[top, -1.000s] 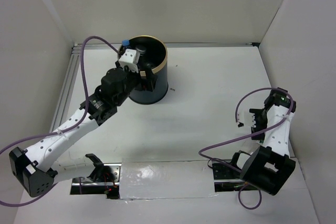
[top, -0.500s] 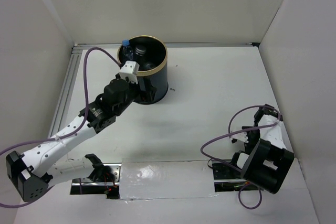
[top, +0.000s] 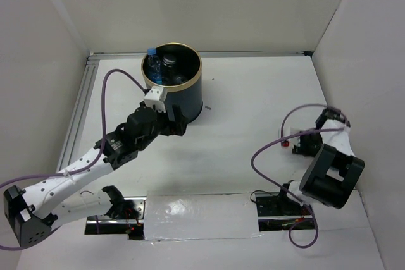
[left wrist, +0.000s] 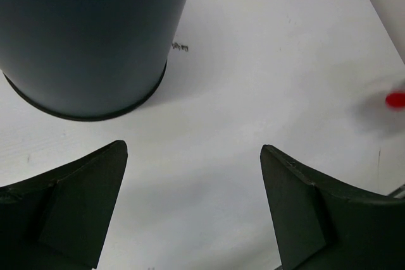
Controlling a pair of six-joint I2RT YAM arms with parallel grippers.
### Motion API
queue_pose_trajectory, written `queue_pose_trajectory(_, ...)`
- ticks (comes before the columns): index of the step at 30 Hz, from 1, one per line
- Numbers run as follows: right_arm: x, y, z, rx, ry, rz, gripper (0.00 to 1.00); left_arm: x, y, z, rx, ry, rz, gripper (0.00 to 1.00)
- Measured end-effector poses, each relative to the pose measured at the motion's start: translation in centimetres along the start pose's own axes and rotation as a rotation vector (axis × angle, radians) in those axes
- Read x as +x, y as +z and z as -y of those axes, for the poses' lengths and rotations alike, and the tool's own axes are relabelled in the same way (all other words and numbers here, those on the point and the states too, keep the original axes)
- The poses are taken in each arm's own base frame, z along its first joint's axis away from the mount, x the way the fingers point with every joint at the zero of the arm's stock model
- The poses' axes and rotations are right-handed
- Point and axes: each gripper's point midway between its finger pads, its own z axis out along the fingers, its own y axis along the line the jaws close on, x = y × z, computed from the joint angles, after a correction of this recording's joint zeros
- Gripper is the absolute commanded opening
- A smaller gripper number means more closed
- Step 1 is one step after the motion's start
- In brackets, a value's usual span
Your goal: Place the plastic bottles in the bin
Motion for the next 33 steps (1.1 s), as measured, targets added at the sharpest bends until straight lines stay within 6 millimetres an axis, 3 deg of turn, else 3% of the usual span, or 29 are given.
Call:
queue_pose_trajectory(2, -3.0, -2.8, 5.6, 0.135, -0.055, 0.128, 0.21, 1.1, -0.1, 0.2, 0.015, 0.002, -0.017, 0.99)
queue_pose_trajectory(5, -9.1, -10.1, 14.3, 0.393, -0.080, 0.351, 0.22, 3.3, 0.0, 0.9, 0.053, -0.002, -0.059, 0.99)
queue_pose_trajectory(8, -16.3, -18.2, 19.4, 0.588, -0.052, 0.629, 0.24, 6.6, 0.0, 1.3, 0.088, -0.006, -0.122, 0.99)
queue_pose_trajectory(11, -24.3, -23.8, 20.5, 0.632, -0.025, 0.904, 0.27, 10.6, 0.1, 1.0, 0.094, -0.012, -0.205, 0.99)
queue_pose_trajectory(16, -38.5, -29.8, 18.4, 0.466, -0.078, 1.264, 0.31, 15.4, -0.6, 0.2, 0.086, -0.025, -0.309, 0.99)
queue_pose_trajectory(20, -47.3, -31.1, 16.4, 0.290, -0.098, 1.427, 0.31, 16.6, -1.2, 0.8, 0.106, -0.034, -0.328, 0.99)
queue_pose_trajectory(24, -53.1, -30.2, 16.4, 0.174, -0.075, 1.484, 0.34, 17.3, -2.1, 0.9, 0.121, -0.055, -0.322, 0.99)
queue_pose_trajectory(26, -55.0, -29.3, 17.0, 0.143, -0.051, 1.492, 0.38, 17.5, -2.5, 0.8, 0.122, -0.066, -0.316, 0.99)
queue_pose_trajectory(27, -55.8, -28.5, 17.2, 0.126, -0.038, 1.489, 0.42, 17.5, -2.6, 0.8, 0.123, -0.069, -0.312, 0.99)
queue_pose_trajectory(29, -56.9, -27.1, 18.0, 0.104, -0.004, 1.479, 0.62, 17.4, -2.8, 0.8, 0.119, -0.080, -0.304, 0.99)
queue_pose_trajectory(30, -57.3, -26.3, 18.5, 0.095, 0.017, 1.471, 0.90, 17.3, -2.8, 0.7, 0.118, -0.084, -0.299, 0.99)
queue_pose_trajectory(31, -57.7, -25.4, 19.0, 0.083, 0.043, 1.462, 1.00, 17.2, -2.8, 0.7, 0.118, -0.087, -0.295, 0.99)
queue_pose_trajectory(33, -58.1, -24.1, 20.2, 0.090, 0.080, 1.446, 1.00, 17.0, -2.9, 0.8, 0.119, -0.087, -0.287, 0.99)
